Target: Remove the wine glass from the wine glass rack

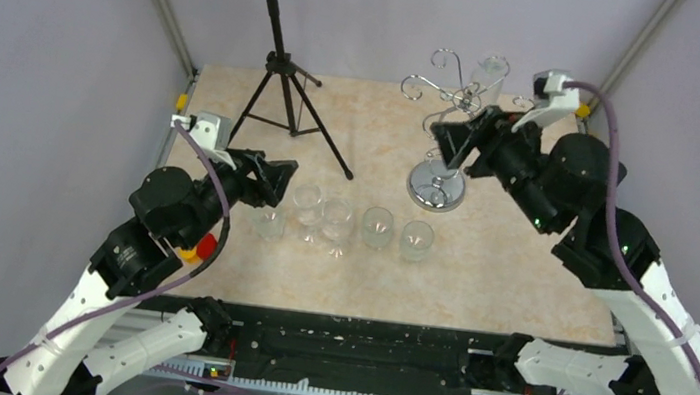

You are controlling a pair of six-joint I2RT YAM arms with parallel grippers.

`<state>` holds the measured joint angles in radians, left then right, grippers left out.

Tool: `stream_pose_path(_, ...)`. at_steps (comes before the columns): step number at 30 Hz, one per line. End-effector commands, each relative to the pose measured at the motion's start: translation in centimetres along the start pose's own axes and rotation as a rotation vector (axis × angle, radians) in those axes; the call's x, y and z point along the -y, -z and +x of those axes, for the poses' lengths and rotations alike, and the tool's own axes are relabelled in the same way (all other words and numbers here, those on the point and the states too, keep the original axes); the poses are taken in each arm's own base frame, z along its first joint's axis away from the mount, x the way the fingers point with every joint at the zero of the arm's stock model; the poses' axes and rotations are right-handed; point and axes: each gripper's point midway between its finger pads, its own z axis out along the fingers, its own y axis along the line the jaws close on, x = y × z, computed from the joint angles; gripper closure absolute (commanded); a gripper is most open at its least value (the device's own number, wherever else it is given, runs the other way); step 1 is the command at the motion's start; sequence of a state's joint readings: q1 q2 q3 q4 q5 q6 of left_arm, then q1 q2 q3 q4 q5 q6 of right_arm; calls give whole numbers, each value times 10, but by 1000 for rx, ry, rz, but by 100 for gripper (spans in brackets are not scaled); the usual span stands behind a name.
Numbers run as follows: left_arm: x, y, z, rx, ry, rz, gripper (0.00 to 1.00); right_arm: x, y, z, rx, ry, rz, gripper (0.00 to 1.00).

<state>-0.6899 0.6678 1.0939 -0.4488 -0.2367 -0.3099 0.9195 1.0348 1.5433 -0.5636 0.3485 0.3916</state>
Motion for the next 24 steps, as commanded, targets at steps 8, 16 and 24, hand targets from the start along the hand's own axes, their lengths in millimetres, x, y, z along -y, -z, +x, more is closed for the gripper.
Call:
stream_pose_path(8,13,-5,-5,26,26,63,29,110,-60,-82,142,-169,298,38)
stream_pose_path(16,18,-14,-2,21,29,79,29,190,-95,-82,160,-392,453,72)
stream_pose_path(24,18,-23,3,2,20,73,30,231,-129,-62,153,-512,531,66)
